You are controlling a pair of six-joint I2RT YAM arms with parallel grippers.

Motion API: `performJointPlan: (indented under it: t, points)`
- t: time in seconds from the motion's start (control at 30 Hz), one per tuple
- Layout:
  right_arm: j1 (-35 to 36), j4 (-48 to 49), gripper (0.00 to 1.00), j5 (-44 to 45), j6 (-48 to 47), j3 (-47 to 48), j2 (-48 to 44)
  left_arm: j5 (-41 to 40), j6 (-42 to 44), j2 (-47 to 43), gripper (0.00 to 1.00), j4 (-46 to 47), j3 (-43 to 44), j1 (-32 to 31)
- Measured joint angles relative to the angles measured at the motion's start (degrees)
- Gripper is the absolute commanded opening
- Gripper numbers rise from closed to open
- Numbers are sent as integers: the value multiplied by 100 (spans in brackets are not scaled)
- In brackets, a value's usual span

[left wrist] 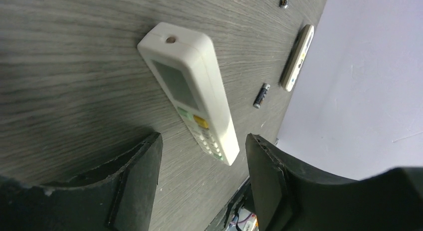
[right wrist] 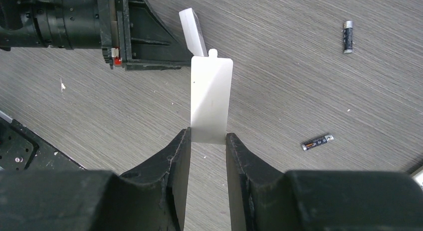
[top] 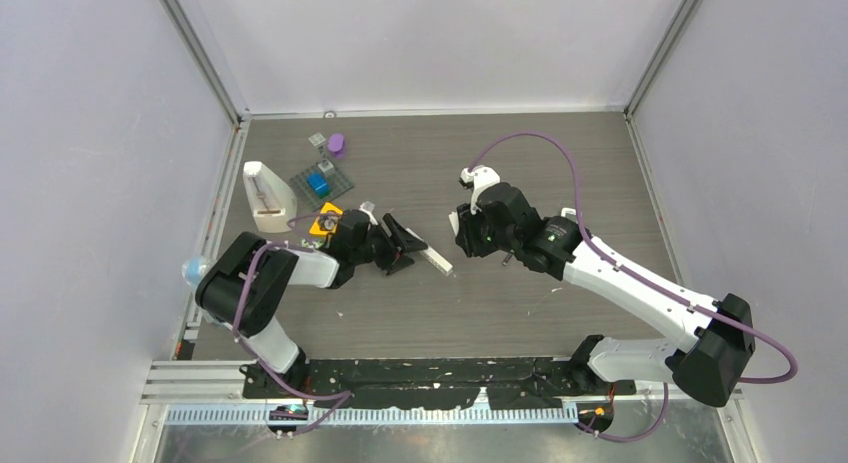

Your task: Load the batteries into the remote control

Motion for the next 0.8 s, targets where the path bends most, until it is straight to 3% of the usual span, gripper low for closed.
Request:
performJointPlan:
  t: [0.33, 0.57, 0.8]
  points:
    - [-26, -105, 27, -7, 2, 0, 0, -306, 98, -721, 63, -726, -258, -20]
    - [-26, -129, 27, -2, 50, 0, 0, -656, 221, -793, 55, -2022, 785, -61]
    - [-26, -131, 27, 37, 140, -2, -17, -997, 101, -286, 52, -3252, 1591, -61]
